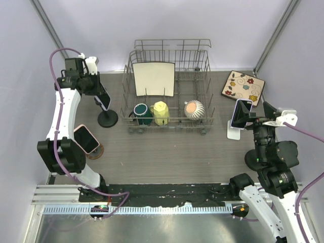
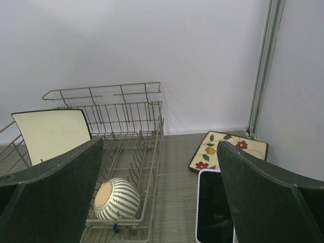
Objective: Remove the phone from the phone stand
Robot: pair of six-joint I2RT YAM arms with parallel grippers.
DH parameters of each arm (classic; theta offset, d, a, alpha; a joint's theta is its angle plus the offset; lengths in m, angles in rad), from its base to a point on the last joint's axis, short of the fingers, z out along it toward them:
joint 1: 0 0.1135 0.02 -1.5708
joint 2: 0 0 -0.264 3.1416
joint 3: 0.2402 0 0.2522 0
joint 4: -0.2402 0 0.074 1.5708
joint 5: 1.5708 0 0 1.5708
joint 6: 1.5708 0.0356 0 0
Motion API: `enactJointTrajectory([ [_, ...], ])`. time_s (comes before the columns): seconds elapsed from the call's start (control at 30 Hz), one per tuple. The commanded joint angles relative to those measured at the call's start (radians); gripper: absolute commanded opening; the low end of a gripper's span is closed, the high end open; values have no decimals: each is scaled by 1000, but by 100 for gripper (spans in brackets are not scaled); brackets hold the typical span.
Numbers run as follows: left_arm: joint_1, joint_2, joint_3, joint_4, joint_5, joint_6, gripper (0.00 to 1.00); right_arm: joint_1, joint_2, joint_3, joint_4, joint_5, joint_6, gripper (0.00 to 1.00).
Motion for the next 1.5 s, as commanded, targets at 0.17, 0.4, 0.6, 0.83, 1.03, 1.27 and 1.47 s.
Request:
enactJointTrajectory([
  [0.17, -23, -266, -138, -11, 7, -129, 0, 15, -7, -12, 39, -25, 26, 99],
  [0.4, -74, -385, -203, -56, -9, -159, 0, 18, 17, 0, 46, -47, 66, 99],
  [0.6, -186, -482, -259, -61, 7, -204, 0, 18, 48, 18, 43, -73, 84, 100],
  [0.83, -386, -539, -310, -50, -21, -271, 0, 18, 92, 46, 42, -157, 115, 99],
  [1.03, -518, -550, -325, 1, -22, -349, 0, 18, 128, 57, 39, -237, 125, 100],
  [1.27, -767, -472, -332, 120, -208, -399, 0, 16, 215, 75, 19, -372, 165, 100],
  [1.47, -957, -367, -266, 176, -384, -406, 0, 18, 267, 99, -7, -439, 194, 100],
])
